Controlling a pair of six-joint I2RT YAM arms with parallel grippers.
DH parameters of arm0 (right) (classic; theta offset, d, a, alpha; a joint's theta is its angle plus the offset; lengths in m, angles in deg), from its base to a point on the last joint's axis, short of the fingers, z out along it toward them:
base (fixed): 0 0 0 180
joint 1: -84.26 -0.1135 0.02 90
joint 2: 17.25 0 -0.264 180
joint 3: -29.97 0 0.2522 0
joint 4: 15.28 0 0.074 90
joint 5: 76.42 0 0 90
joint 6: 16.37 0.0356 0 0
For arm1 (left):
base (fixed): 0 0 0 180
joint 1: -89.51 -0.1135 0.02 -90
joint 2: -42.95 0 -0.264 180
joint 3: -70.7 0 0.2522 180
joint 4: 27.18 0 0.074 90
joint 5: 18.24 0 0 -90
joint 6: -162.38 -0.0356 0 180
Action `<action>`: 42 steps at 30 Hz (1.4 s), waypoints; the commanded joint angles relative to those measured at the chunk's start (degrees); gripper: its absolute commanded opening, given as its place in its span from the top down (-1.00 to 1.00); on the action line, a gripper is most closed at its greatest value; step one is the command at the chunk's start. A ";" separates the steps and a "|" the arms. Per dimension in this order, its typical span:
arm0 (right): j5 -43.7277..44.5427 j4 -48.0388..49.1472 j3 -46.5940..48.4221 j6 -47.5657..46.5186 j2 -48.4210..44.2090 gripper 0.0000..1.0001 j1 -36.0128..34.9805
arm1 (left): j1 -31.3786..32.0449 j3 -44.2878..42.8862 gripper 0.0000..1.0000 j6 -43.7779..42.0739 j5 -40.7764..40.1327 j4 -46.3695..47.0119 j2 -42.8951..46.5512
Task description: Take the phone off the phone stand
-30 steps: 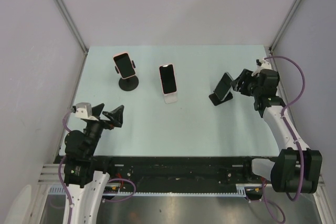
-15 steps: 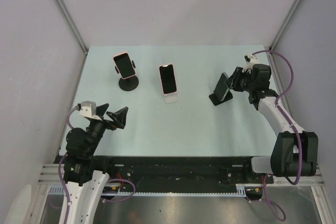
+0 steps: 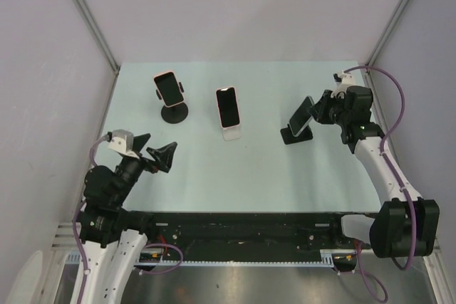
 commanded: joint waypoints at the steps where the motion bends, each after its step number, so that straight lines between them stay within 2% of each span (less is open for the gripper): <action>1: 0.07 1.30 5.87 -1.12 -5.72 1.00 -0.68 | 1.73 -4.01 -1.00 -1.60 4.16 0.98 -4.82; 4: -2.73 -0.02 7.36 -0.95 -7.92 1.00 -1.29 | 3.40 -5.59 -1.00 -1.25 6.71 1.07 -9.30; 8: -4.50 -1.34 7.81 1.41 -10.38 1.00 -6.46 | 8.39 -8.32 -1.00 -1.08 6.02 1.07 -15.80; 10: -3.89 -1.78 7.81 2.83 -10.73 1.00 -9.63 | 12.09 -10.07 -1.00 -1.42 1.04 1.07 -19.67; 11: -3.54 -1.78 7.81 3.79 -10.82 1.00 -13.82 | 16.80 -10.78 -1.00 -2.12 -1.00 1.16 -20.90; 13: -1.87 -1.87 7.81 5.20 -10.47 1.00 -17.80 | 22.01 -13.05 -1.00 -2.31 -8.00 1.25 -25.62; 14: -1.52 -1.78 7.81 6.16 -10.21 1.00 -19.56 | 26.91 -13.94 -1.00 -2.13 -10.05 1.25 -27.57; 16: -1.16 -0.81 7.81 8.71 -9.07 1.00 -24.66 | 31.33 -16.66 -1.00 -2.13 -12.96 1.42 -32.83; 17: -0.90 -0.46 7.81 9.42 -8.63 1.00 -26.15 | 35.09 -17.54 -1.00 -1.78 -17.93 1.34 -34.43; 20: -0.28 0.86 7.81 13.19 -7.22 1.00 -32.91 | 40.12 -20.62 -1.00 -0.47 -22.97 1.34 -39.36; 25: -2.30 1.91 7.11 19.17 -5.55 1.00 -36.01 | 47.68 -23.88 -1.00 -0.11 -29.48 1.69 -43.76; 30: -4.32 2.18 5.87 24.79 -5.64 1.00 -35.49 | 51.04 -24.23 -1.00 2.26 -32.74 2.21 -46.39; 34: -8.36 3.76 4.47 29.97 -5.20 1.00 -34.08 | 52.09 -24.23 -1.00 4.90 -31.69 2.92 -47.89; 42: -13.90 7.10 1.30 34.38 -6.07 1.00 -31.45 | 52.18 -25.29 -1.00 6.04 -30.90 3.09 -50.53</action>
